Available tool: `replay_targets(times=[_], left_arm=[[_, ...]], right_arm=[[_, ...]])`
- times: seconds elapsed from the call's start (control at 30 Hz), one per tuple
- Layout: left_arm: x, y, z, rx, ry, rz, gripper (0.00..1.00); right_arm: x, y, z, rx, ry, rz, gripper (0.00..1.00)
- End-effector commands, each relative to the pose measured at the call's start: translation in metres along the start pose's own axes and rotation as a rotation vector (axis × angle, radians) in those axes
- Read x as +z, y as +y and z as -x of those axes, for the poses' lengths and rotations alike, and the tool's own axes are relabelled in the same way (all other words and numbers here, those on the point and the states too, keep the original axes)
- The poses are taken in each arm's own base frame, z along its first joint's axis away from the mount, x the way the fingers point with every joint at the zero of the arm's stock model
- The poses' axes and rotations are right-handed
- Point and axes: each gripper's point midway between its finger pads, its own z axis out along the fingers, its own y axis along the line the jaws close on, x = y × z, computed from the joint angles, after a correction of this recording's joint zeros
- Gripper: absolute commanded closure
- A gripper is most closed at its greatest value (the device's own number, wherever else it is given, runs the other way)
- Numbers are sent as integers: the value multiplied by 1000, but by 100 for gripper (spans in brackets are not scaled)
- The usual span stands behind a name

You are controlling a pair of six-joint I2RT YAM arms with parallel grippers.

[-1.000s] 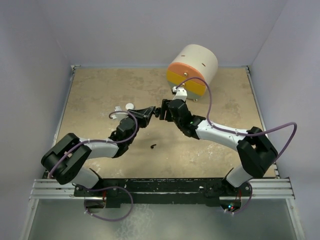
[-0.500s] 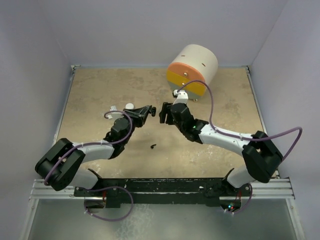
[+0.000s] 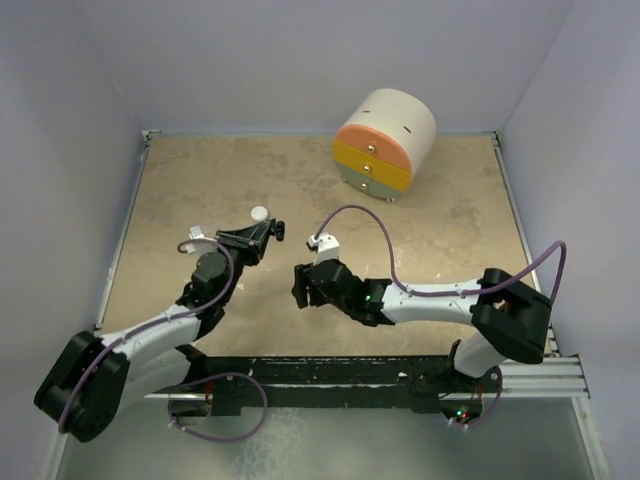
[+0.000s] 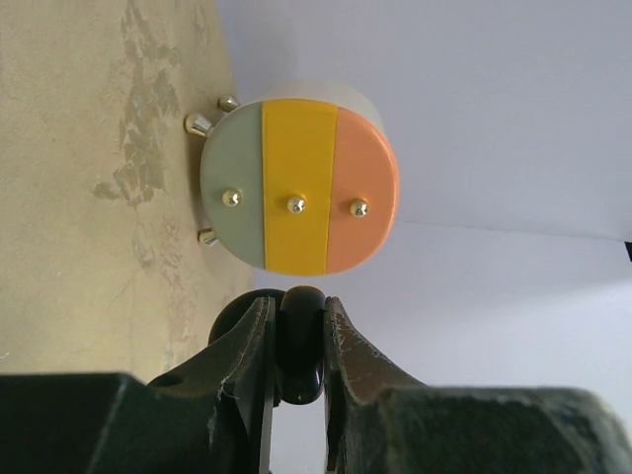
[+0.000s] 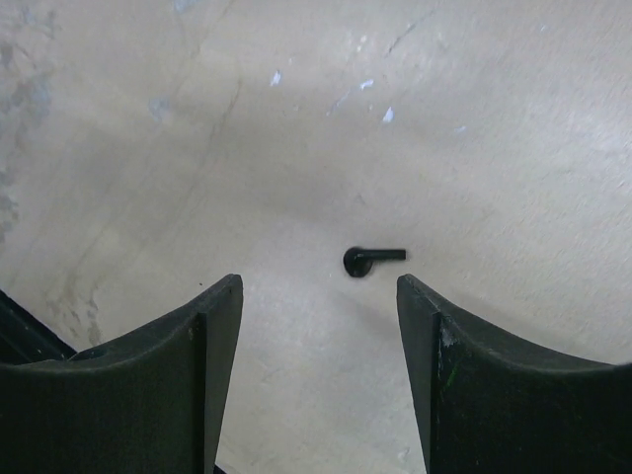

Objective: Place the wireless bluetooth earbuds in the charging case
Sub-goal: Adjust the earbud with the charging case, then pick up the earbud from the center of the board.

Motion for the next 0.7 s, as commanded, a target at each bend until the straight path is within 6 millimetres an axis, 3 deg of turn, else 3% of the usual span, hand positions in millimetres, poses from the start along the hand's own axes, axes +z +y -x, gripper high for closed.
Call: replay_targets(times=[0.0, 0.27, 0.67], left_arm=[[-17, -7, 15, 48, -42, -3, 100], [-38, -10, 27, 79, -74, 9, 100], [-39, -3, 24, 63, -56, 16, 100]], right_arm=[[-1, 14, -18, 37, 23, 31, 34], [7, 27, -48, 32, 75, 54, 34], [20, 24, -72, 38, 127, 46, 34]])
